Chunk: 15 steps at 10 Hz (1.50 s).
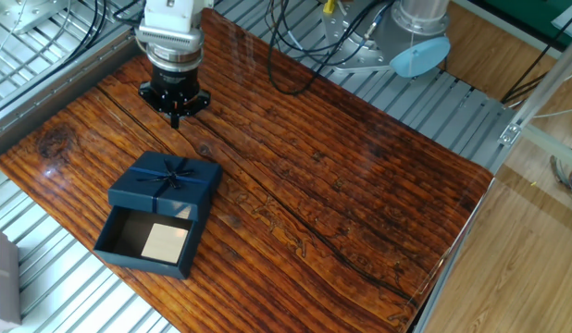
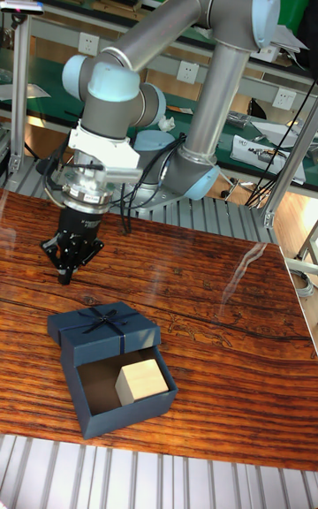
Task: Slide the outer casing onto the gift box
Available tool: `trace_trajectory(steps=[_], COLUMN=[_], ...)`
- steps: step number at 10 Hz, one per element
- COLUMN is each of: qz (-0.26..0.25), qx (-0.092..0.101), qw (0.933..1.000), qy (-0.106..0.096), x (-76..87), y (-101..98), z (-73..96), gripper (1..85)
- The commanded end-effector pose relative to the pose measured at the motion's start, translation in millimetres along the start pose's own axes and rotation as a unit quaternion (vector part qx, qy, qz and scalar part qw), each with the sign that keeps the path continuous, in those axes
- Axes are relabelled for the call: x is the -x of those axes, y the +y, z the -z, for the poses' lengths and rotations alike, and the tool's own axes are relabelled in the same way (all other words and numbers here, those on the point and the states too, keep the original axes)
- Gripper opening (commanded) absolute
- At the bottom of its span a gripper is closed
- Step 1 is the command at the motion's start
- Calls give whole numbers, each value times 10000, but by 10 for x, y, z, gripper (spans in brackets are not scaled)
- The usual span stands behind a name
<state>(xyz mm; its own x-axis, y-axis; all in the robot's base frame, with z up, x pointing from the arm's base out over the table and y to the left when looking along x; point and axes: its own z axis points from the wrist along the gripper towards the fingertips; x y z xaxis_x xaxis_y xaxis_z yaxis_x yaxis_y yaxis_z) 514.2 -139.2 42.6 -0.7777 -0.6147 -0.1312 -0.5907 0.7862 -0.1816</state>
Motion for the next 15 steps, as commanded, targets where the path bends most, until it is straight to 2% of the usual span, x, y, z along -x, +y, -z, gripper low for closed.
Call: trace_trajectory(steps=[1,3,7,13,15], qz=[-30,112,179,165,140], qx=[14,-96,-131,-182,-228], qw=[10000,9999,9997,9995,9991], qy=[-32,24,-45,-219,-339], x=[73,56,109,213,293], y=[-16,-78,-101,-130,-153], z=[-58,-117,-219,-310,-332], gripper=[10,10,10,10,10])
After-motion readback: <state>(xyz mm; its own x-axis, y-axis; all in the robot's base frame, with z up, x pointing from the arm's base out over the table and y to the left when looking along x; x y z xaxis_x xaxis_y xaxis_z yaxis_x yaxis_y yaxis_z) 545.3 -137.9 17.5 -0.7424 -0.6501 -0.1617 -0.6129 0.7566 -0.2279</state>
